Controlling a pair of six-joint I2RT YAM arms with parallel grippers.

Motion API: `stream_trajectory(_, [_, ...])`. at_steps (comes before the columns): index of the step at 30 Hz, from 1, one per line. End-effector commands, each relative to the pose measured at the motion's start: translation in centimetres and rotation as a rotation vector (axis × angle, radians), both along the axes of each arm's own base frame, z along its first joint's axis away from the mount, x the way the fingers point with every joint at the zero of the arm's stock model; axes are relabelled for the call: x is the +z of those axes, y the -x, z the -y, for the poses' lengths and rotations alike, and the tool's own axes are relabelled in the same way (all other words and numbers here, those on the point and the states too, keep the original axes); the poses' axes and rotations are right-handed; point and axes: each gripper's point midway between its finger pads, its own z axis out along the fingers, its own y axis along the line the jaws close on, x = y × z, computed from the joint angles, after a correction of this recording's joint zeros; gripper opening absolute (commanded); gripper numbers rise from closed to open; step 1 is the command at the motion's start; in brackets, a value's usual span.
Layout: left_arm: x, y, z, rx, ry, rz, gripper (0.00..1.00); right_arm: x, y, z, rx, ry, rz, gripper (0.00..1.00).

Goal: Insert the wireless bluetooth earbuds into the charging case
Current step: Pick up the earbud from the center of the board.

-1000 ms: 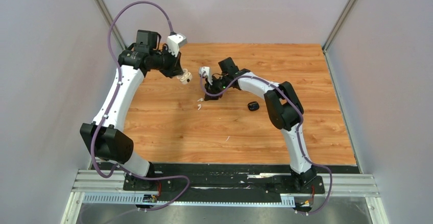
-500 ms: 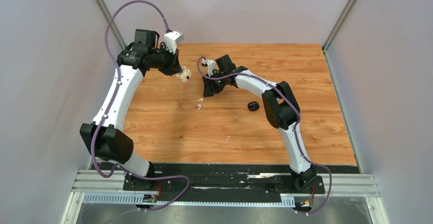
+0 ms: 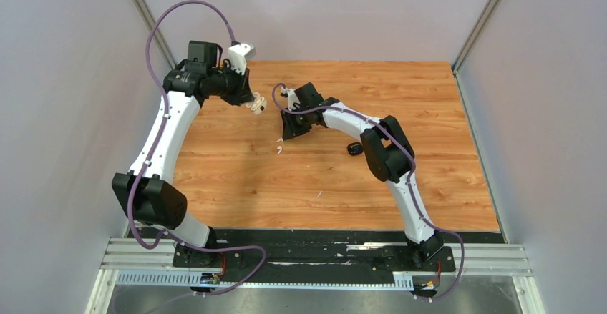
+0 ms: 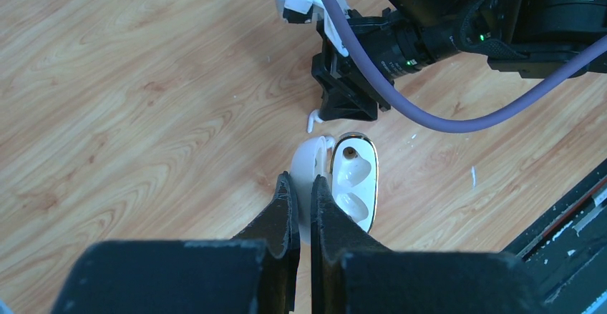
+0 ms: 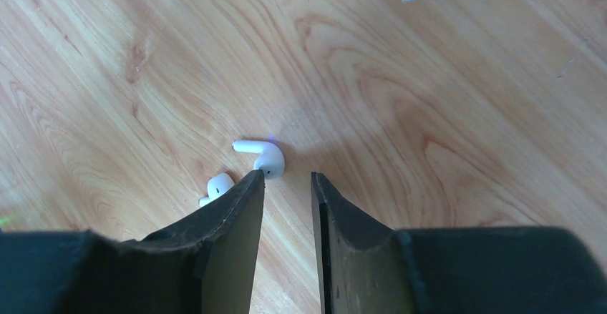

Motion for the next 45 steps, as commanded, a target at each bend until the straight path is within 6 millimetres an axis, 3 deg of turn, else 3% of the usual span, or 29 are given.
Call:
stream_trajectory(1, [2.2,0.4,-0.2,0.005,0.020,0.071,0.00,0.2,-1.0,-0.5,-0.047,0.008,0.017,0.34])
stream_trajectory(12, [2.0,1.1,-0.3,0.004,0.023,0.064,0.00,0.4,0.2,-1.6,-0.016,-0.032,-0.023,0.39])
stream_trajectory(19, [1.9,1.3,-0.3,0.002,0.024,0.058,0.00,-0.3,-0.1,-1.9,0.012,-0.006,0.027,0.38])
stream_trajectory(26, [1.9,1.6,-0.5,0.003,0.017,0.054,0.00,-2.1,-0.1,-1.3,0.031,0.063,0.069,0.30])
stream_trajectory(35, [1.4,1.6,-0.5,0.002,0.013,0.041,0.00,-2.7,0.1,-1.0,0.154,0.101,0.154,0.06])
stream_trajectory(36, [1.3,1.6,-0.5,0.002,0.012,0.038,0.00,-2.6,0.0,-0.9,0.163,0.106,0.170,0.00])
stream_trajectory(39, [1.2,1.4,-0.4,0.002,0.013,0.034,0.00,-1.4,-0.8,-0.9,0.181,0.114,0.235,0.00])
stream_trajectory(45, [0.5,0.7,-0.1,-0.011,0.018,0.009,0.00,5.0,-1.4,0.1,0.233,0.088,0.406,0.00])
